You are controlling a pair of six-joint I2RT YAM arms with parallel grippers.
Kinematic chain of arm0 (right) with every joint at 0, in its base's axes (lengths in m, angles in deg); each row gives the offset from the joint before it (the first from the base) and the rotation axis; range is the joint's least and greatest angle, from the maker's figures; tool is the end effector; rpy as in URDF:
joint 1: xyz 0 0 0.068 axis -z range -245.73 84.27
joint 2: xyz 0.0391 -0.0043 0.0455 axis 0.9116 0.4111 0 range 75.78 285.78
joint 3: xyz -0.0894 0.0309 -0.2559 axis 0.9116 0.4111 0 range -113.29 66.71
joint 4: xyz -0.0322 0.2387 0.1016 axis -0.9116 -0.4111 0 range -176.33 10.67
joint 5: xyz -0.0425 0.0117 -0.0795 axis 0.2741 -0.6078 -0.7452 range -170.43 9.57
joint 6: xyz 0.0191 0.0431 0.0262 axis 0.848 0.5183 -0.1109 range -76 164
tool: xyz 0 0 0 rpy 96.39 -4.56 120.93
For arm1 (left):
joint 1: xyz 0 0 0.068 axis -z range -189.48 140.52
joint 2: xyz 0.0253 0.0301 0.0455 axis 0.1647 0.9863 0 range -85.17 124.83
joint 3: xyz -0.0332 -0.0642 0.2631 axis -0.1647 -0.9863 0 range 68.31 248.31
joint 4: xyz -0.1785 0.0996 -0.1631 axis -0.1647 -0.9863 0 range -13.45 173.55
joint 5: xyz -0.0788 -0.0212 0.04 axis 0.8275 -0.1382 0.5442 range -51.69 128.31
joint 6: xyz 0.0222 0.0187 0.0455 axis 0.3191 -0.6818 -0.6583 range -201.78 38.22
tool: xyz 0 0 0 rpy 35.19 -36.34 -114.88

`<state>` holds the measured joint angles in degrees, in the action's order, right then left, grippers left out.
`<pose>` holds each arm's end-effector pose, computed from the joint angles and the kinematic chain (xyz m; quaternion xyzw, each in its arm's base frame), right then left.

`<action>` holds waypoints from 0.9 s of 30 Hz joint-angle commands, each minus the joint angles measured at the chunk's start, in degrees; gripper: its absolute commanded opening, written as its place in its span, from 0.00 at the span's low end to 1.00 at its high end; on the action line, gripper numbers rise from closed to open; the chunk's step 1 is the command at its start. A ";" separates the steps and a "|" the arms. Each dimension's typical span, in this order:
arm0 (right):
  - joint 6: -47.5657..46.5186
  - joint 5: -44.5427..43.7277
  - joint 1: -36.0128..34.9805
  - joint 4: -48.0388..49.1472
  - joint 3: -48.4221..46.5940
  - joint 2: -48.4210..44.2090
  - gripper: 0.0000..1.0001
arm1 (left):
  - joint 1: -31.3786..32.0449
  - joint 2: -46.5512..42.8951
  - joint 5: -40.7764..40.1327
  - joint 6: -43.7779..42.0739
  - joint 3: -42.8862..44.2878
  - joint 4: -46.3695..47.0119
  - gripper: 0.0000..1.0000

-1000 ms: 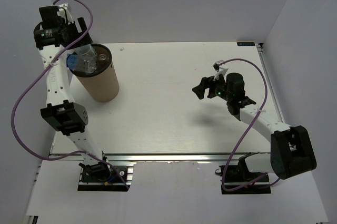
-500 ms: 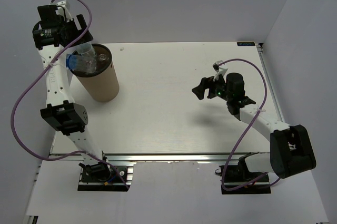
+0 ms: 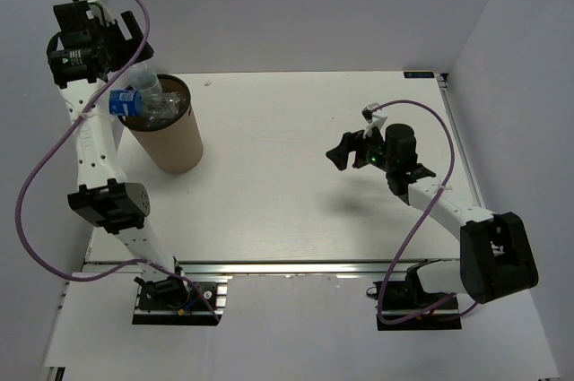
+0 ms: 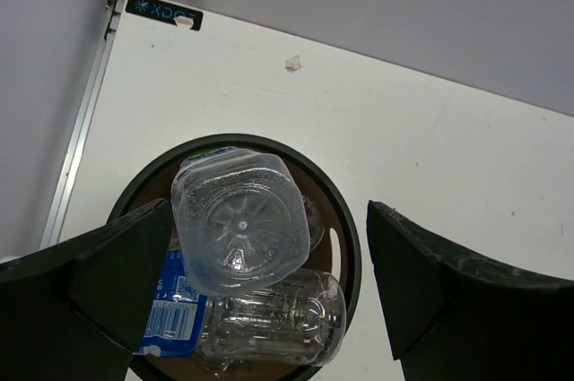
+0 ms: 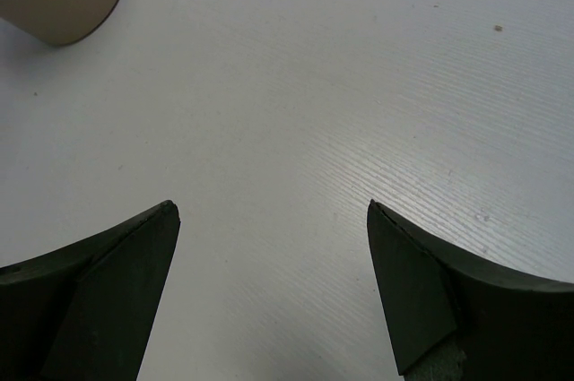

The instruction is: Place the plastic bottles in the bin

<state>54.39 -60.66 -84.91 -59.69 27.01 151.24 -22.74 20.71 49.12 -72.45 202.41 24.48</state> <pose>0.2708 0.1069 0.2447 -0.1632 0.7772 0.2838 0.5374 0.3649 0.0792 0.4803 -0.1240 0.8582 -0.0650 0.4939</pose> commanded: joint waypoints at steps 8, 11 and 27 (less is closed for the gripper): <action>0.42 1.94 0.28 1.81 -1.69 -0.05 0.89 | 0.25 -9.28 -4.39 1.75 2.48 2.73 0.98; 0.42 1.24 0.28 1.46 -1.78 -0.40 0.89 | 0.25 -11.31 -9.39 2.80 2.91 2.99 0.98; 5.86 -10.61 0.37 -1.00 2.43 -11.12 0.89 | 28.21 -17.05 -15.22 7.40 -12.48 17.34 0.98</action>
<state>57.36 -67.54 -84.86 -59.91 27.84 142.80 -6.52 -2.76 43.09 -63.06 189.76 42.49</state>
